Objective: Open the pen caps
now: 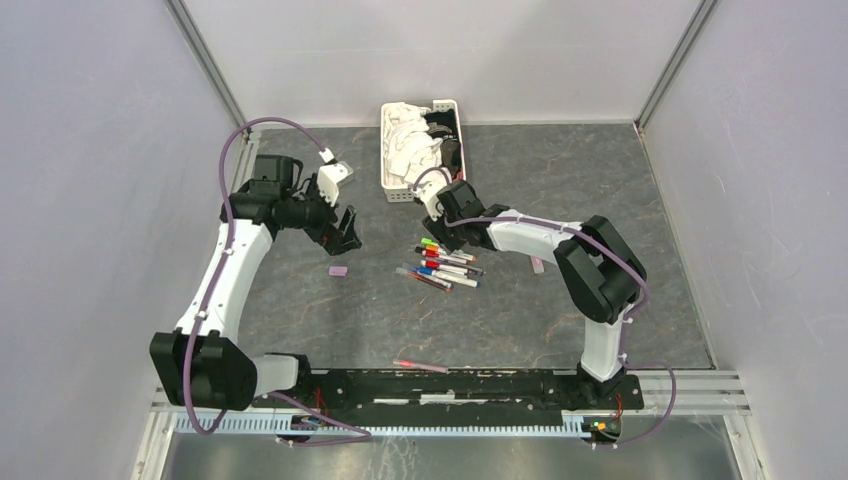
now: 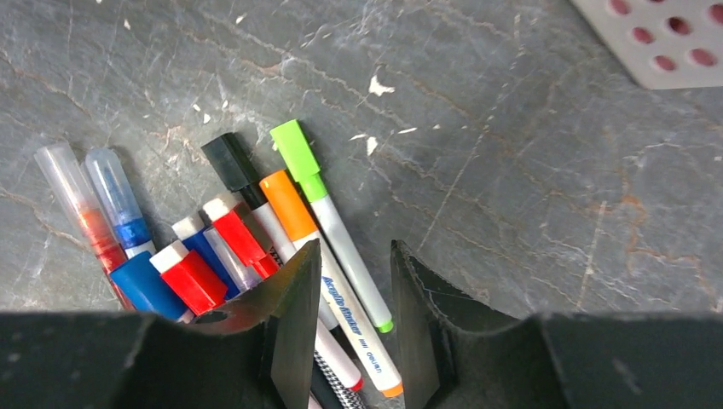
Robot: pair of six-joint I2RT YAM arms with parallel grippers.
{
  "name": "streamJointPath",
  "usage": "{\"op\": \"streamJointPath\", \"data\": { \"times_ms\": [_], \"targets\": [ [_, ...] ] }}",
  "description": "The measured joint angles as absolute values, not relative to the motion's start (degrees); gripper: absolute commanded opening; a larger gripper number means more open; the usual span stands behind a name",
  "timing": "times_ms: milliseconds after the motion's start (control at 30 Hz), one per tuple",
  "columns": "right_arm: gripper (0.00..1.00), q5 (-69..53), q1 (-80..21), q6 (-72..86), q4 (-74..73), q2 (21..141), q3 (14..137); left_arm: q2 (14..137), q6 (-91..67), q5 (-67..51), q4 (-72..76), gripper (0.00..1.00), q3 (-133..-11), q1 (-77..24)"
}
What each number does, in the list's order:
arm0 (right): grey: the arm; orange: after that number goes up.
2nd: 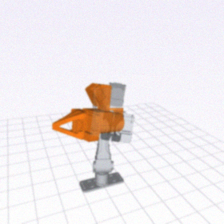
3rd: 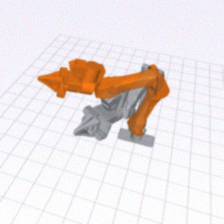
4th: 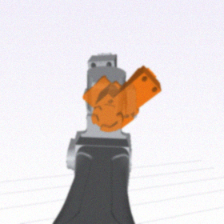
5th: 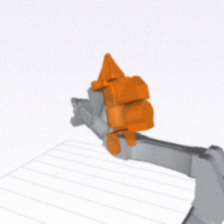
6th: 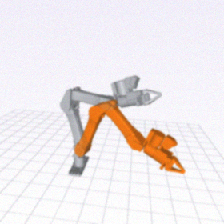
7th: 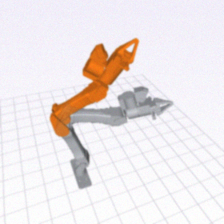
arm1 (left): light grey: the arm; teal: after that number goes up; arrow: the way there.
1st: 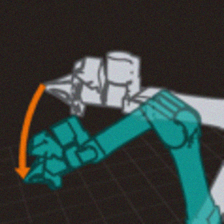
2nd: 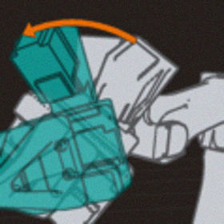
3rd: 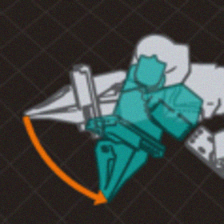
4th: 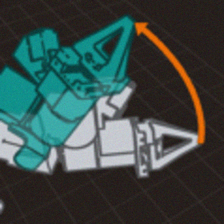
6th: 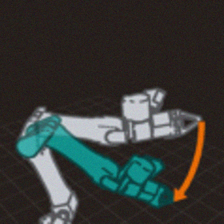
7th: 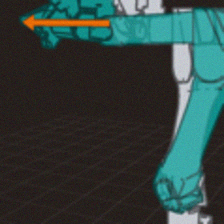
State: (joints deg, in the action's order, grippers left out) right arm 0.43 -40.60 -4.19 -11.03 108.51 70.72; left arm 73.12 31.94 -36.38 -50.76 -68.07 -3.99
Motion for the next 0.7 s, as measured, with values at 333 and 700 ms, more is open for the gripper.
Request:
{"op": "streamJointPath", "data": {
  "times_ms": [333, 700],
  "targets": [
    [0.43, -3.03, -40.47, -4.40, -11.22, 109.69, 70.15, 72.44, 31.92, -37.93, -50.98, 1.00, -68.07, -3.99],
    [0.39, -4.56, -38.24, -4.34, -10.15, 111.66, 70.13, 72.44, 31.92, -39.38, -51.13, 1.00, -68.10, -3.99]
  ]
}}
